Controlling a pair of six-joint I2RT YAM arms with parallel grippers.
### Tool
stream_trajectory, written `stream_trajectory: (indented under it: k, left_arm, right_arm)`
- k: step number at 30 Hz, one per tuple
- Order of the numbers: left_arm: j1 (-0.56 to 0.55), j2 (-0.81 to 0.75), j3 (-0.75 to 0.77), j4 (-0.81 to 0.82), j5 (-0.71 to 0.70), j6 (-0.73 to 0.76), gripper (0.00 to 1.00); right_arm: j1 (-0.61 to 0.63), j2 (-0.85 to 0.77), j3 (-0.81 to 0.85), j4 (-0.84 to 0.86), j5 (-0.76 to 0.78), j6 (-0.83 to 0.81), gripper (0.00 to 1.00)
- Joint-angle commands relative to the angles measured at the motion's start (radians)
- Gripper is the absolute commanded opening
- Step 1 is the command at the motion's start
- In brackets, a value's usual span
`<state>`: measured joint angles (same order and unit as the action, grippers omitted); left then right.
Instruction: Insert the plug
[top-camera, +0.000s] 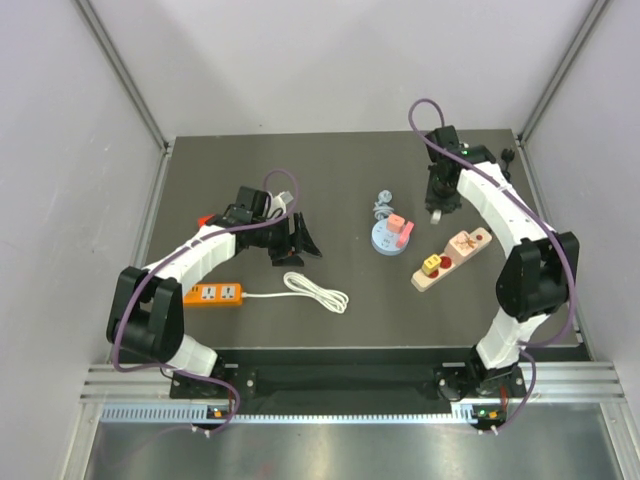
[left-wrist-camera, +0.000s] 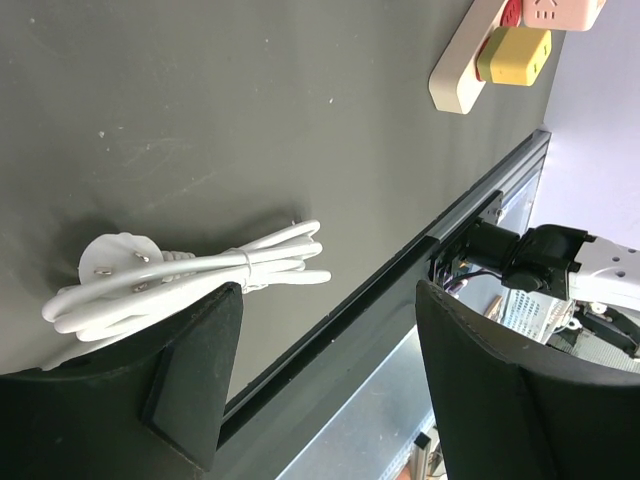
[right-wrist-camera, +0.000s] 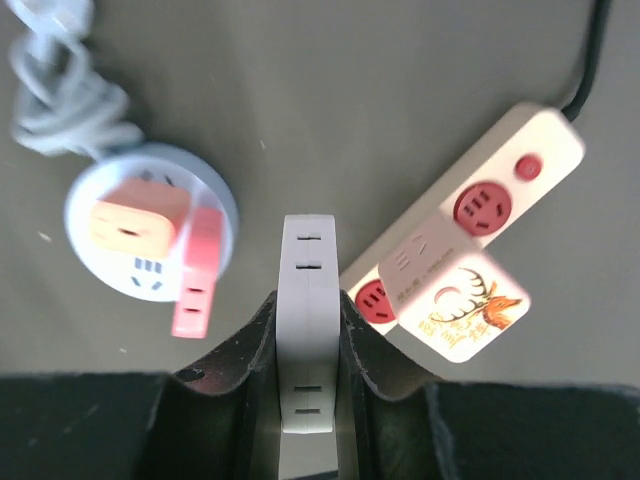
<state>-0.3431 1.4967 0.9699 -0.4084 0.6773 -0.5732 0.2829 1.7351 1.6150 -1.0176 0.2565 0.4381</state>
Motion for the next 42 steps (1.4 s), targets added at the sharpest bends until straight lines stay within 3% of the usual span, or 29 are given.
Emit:
stream_trajectory:
  k: [1, 17, 28, 33, 38, 39, 42]
  left_arm:
    - [0.001, -0.032, -0.008, 0.053, 0.022, 0.01, 0.74]
    - [0.012, -0.016, -0.005, 0.048, 0.007, 0.015, 0.76]
    - [0.012, 0.02, 0.013, 0.04, -0.039, 0.013, 0.75]
    - [0.012, 0.086, 0.045, 0.103, -0.084, -0.062, 0.74]
    - [0.003, 0.303, 0.185, 0.229, -0.169, -0.189, 0.58]
    - [-0.005, 0.344, 0.266, 0.249, -0.171, -0.183, 0.48]
    - [-0.013, 0.5, 0.436, 0.25, -0.174, -0.163, 0.32]
  right_arm:
    - [-0.013, -0.017, -0.075, 0.01, -0.042, -0.01, 0.0]
    - [0.004, 0.15, -0.145, 0.152, -0.227, -0.061, 0.0]
    - [0.053, 0.371, 0.147, 0.145, -0.296, -0.306, 0.0]
    - [0.044, 0.405, 0.195, 0.14, -0.278, -0.364, 0.0]
    - [0.001, 0.402, 0.218, 0.117, -0.197, -0.361, 0.0]
    - [-0.004, 0.393, 0.221, 0.116, -0.186, -0.358, 0.0]
    - [-0.028, 0.339, 0.206, 0.105, -0.163, -0.326, 0.0]
